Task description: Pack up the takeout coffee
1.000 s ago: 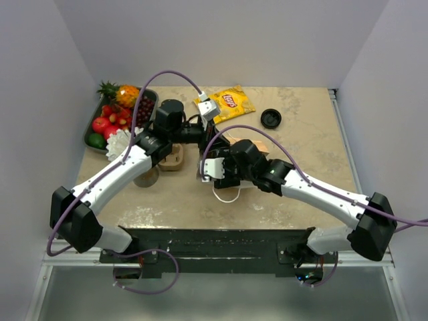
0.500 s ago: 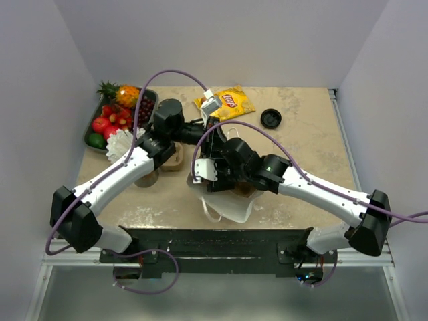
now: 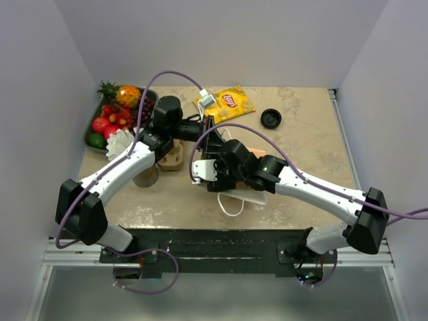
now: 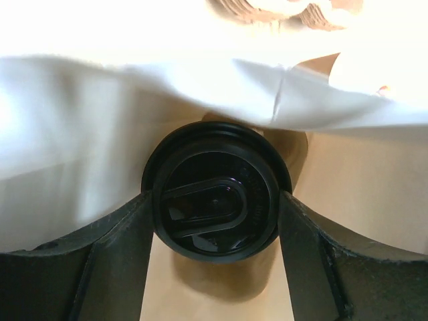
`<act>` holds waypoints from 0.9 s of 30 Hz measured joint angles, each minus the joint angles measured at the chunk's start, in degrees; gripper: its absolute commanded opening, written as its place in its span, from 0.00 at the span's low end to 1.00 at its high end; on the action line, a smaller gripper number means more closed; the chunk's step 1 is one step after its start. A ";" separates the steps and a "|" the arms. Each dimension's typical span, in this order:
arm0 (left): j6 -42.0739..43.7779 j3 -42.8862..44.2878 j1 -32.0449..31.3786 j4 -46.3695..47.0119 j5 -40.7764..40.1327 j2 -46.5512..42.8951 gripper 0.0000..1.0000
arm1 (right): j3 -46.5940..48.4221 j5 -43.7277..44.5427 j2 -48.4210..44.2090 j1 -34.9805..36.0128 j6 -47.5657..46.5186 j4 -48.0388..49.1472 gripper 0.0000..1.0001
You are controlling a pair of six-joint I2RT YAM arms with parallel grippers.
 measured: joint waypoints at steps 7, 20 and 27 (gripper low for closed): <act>-2.95 -2.38 4.59 -2.19 -0.74 3.02 0.00 | 0.02 2.71 2.27 0.74 -1.49 0.13 0.00; -12.92 -2.84 7.17 7.91 4.02 8.48 0.00 | -2.16 3.37 1.70 1.46 -6.10 8.26 0.00; -19.50 -2.71 8.66 15.28 5.07 11.82 0.00 | -1.36 0.26 1.64 -1.53 -6.93 10.43 0.00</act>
